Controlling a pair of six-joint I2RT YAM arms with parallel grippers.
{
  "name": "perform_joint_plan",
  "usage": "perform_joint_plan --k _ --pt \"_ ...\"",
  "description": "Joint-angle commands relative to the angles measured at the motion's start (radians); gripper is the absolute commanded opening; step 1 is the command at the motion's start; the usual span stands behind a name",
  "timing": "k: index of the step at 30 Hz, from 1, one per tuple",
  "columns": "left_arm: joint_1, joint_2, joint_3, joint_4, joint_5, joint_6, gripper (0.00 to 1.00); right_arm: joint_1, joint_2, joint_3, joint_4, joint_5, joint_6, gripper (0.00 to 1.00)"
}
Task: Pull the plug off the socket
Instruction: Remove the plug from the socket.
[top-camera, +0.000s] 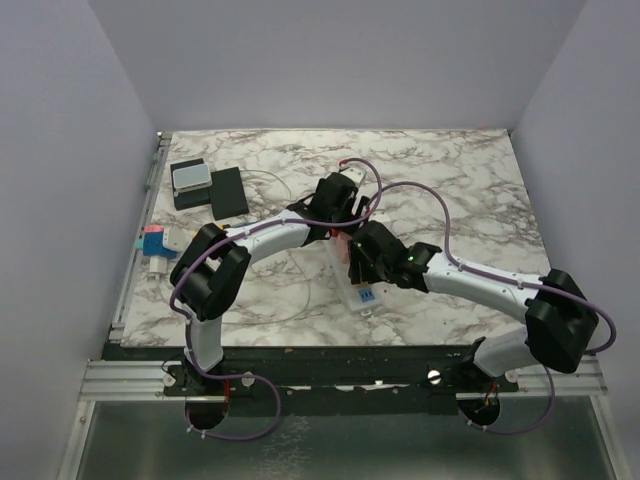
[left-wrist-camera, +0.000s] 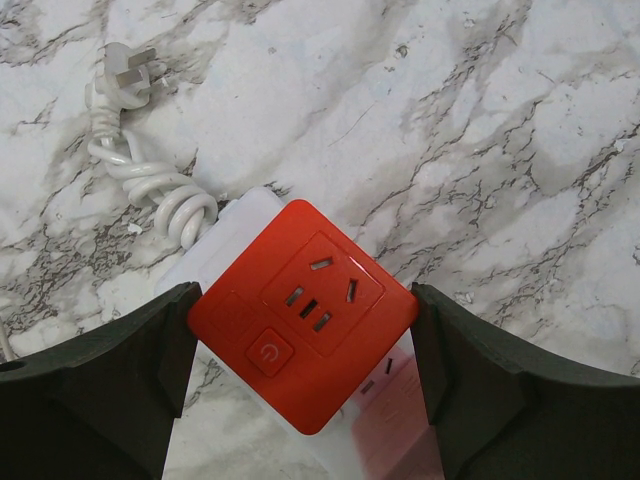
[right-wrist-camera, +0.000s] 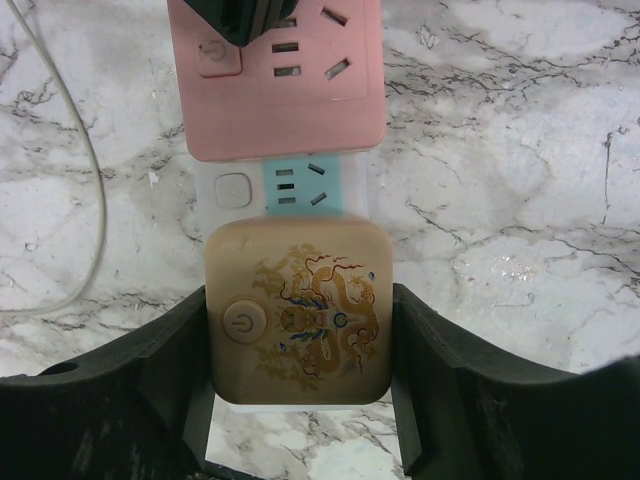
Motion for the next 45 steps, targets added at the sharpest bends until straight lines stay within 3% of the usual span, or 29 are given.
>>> perform_joint_plan --k 1,9,31,45 --pt "0.002 0.078 -0.037 -0.190 -0.033 0.046 0.00 0.021 0.019 0.028 0.068 0.159 0.043 0.00" --pt "0.003 0.083 -0.035 -0.192 -0.031 0.047 0.00 0.062 0.048 0.036 0.066 0.196 0.081 0.00" --pt "0.003 0.092 -0.032 -0.194 -0.034 0.055 0.00 0.061 -0.081 0.002 0.084 0.185 0.096 0.00" --pt "0.002 0.095 -0.032 -0.193 -0.037 0.055 0.00 -0.021 -0.149 -0.065 0.130 0.095 0.096 0.00"
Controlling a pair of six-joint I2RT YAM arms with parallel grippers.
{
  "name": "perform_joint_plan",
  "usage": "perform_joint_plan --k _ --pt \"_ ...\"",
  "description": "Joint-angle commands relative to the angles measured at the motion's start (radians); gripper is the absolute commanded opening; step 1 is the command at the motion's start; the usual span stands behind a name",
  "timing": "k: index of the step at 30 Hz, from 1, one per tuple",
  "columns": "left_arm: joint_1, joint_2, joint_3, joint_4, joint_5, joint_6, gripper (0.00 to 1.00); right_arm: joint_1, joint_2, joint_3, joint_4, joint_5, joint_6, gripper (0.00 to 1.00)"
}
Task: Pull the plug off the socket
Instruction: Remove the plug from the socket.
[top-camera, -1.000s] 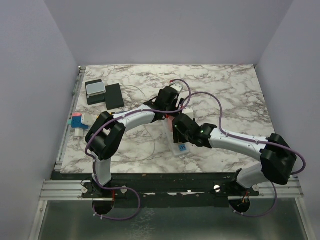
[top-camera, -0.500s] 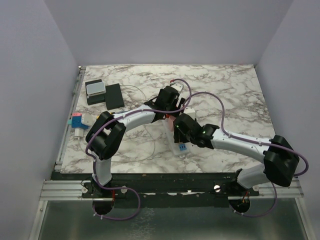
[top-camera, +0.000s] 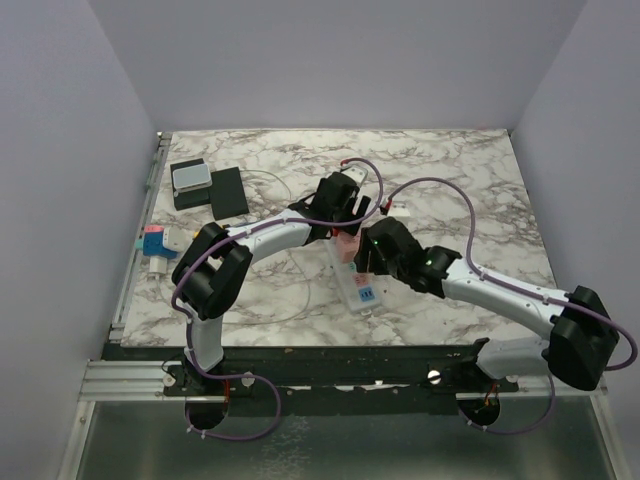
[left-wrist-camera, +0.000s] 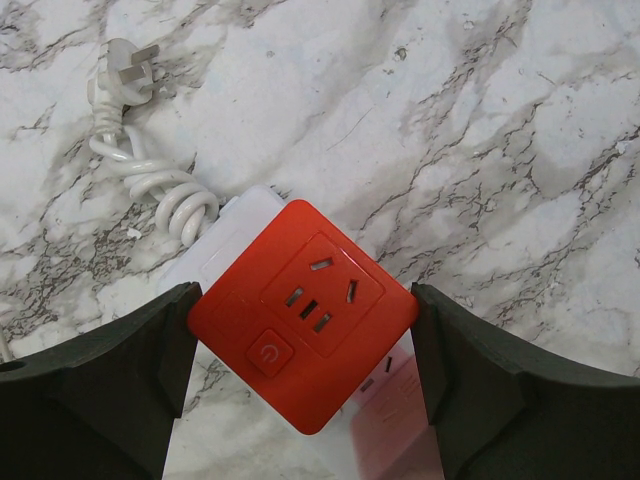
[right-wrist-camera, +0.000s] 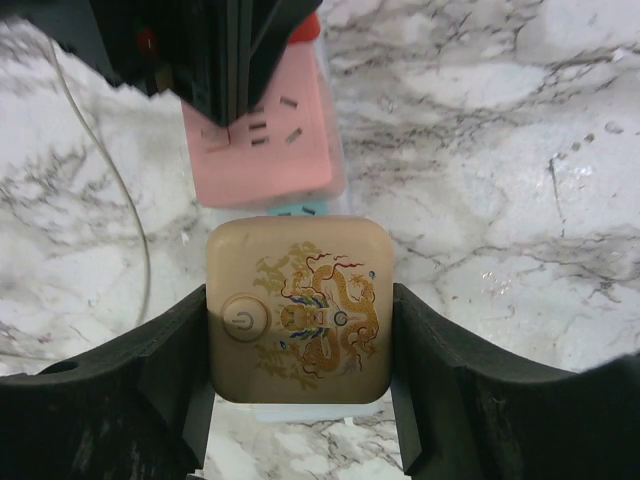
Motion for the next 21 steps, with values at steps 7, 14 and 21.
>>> perform_joint_plan --k 7,14,21 --pt "0.005 0.085 -0.046 -0.184 -0.035 0.045 0.00 -0.038 -0.050 -0.019 0.061 -0.001 0.017 0.00" --pt "0.006 0.079 -0.042 -0.184 -0.033 0.039 0.00 -0.040 -0.108 -0.029 0.025 -0.007 0.010 0.00" --pt "0.005 0.035 -0.032 -0.183 0.019 0.022 0.24 -0.075 -0.189 -0.036 -0.102 0.038 0.026 0.00"
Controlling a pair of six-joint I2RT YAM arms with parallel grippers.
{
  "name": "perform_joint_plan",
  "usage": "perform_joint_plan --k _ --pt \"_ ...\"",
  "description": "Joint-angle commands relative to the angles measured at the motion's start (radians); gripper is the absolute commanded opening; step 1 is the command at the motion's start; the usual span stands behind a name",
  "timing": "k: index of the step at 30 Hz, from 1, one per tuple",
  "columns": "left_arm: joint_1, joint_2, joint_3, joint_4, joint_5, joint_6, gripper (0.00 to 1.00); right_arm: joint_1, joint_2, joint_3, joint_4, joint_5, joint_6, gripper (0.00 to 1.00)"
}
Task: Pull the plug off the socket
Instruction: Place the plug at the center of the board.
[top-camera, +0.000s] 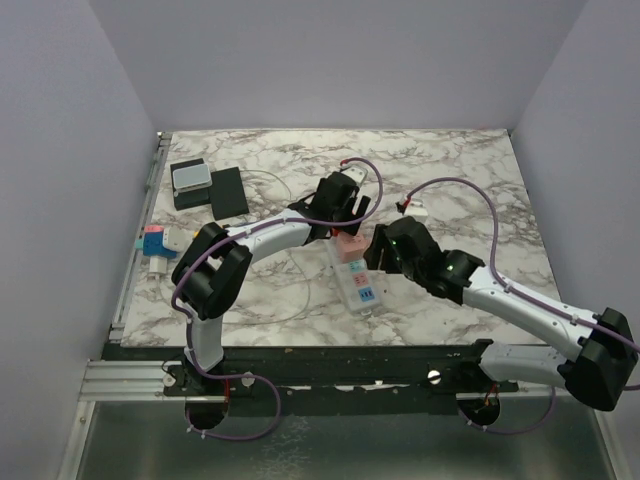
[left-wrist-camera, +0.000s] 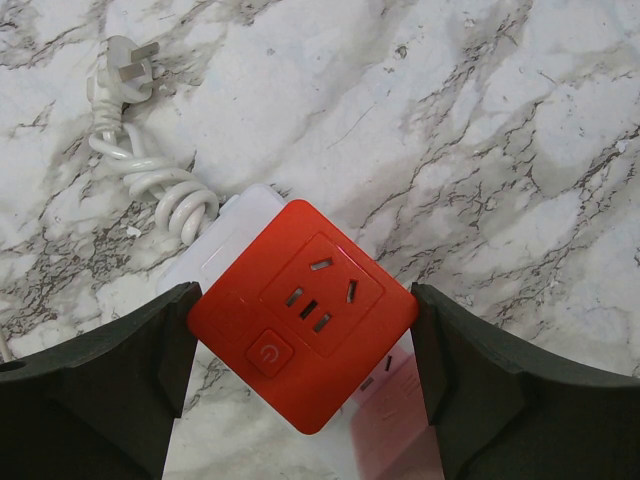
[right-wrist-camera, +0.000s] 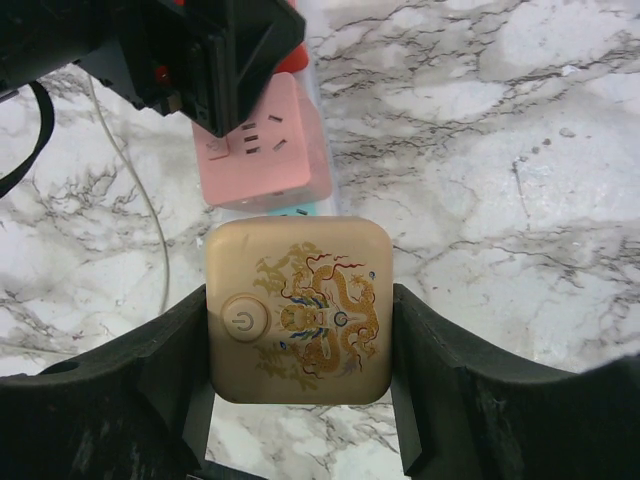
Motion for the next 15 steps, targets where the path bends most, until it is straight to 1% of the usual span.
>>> perform_joint_plan --k 1,3,8,11,13,15 --pt "0.004 0.026 -0.030 -0.179 0.031 0.022 0.32 -0.053 -0.059 -0.017 -0.097 0.029 0.019 0.00" --pt "0.004 0.006 -0.028 -0.175 0.050 0.017 0.44 -0.109 -0.079 -0.029 -0.118 -0.004 0.009 0.00" --pt "0.007 -0.059 -0.036 -0.170 0.064 0.005 0.76 -0.285 -0.113 -0.027 -0.172 -0.103 -0.053 0.00" --pt "0.010 -0.105 -0.049 -0.169 0.068 0.005 0.93 -0.322 -0.102 0.023 -0.246 -0.081 -0.092 0.00" --pt "0.015 -0.141 -0.059 -0.168 0.066 0.004 0.99 -0.340 -0.084 0.055 -0.296 -0.074 -0.102 0.00" --pt "0.024 -0.170 -0.066 -0.168 0.068 0.003 0.99 -0.376 -0.069 0.063 -0.320 -0.090 -0.107 0.00"
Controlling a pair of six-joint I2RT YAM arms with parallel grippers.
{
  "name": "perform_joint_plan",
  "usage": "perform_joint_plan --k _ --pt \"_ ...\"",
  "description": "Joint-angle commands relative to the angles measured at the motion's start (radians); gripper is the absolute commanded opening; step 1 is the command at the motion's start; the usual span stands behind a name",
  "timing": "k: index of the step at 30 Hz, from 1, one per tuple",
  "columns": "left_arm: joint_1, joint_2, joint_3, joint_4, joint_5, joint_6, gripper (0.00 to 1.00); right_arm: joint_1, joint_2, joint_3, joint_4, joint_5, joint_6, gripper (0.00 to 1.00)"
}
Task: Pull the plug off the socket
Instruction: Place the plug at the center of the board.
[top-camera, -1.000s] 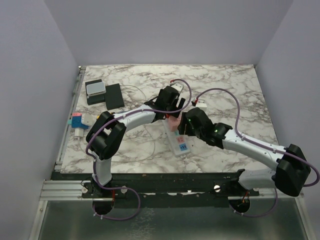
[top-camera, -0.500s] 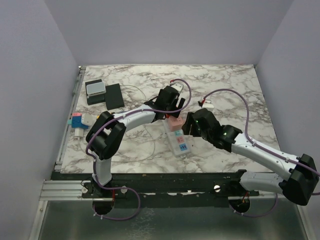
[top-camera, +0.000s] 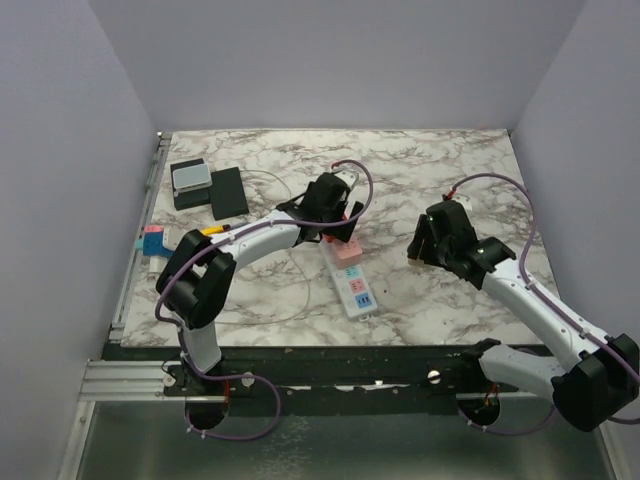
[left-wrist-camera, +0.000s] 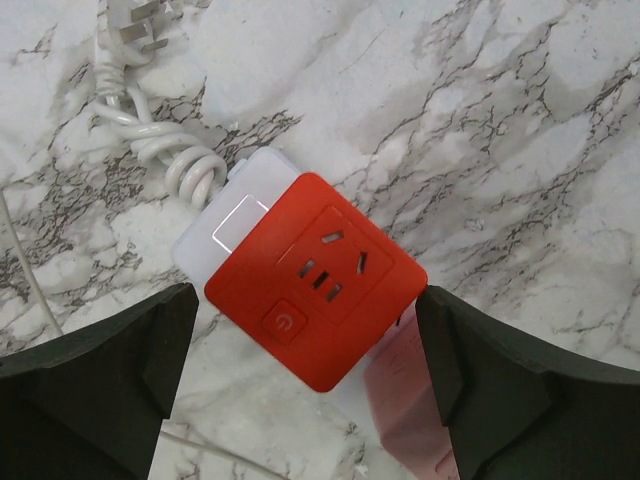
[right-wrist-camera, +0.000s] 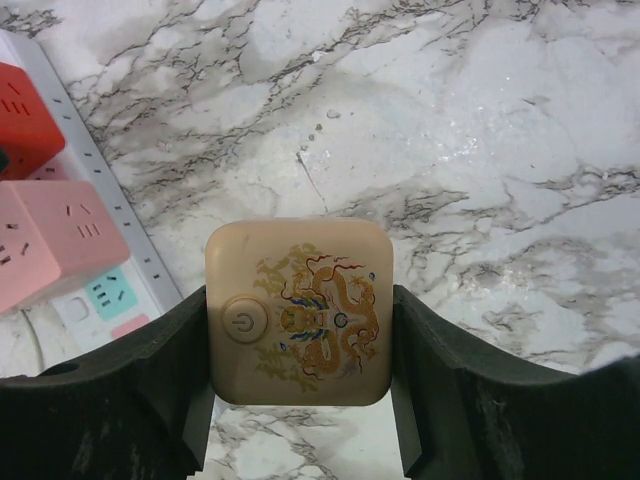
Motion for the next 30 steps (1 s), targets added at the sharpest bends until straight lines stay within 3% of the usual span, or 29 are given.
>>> perform_joint_plan --k 1,9,16,18,25,30 --pt "0.018 -0.104 -0.032 -0.067 0.027 0.008 0.99 -0.068 0.019 0.057 -0.093 -0.048 -0.047 0.00" --pt "0.052 -0.232 -0.040 -0.068 0.132 -0.021 0.99 -0.270 0.077 0.068 -0.122 -0.211 -0.126 0.01" --pt "0.116 -0.386 -0.112 -0.064 0.269 -0.062 0.99 -0.312 0.253 0.181 -0.244 -0.251 -0.199 0.03" --pt "0.127 -0.434 -0.147 -0.058 0.273 -0.060 0.99 -0.316 0.286 0.196 -0.247 -0.228 -0.206 0.07" --pt "0.144 -0.549 -0.287 -0.008 0.182 -0.059 0.99 -0.342 0.436 0.311 -0.307 -0.218 -0.265 0.08" --pt "0.144 -0.578 -0.306 -0.005 0.165 -0.061 0.99 -0.353 0.554 0.392 -0.368 -0.273 -0.338 0.09"
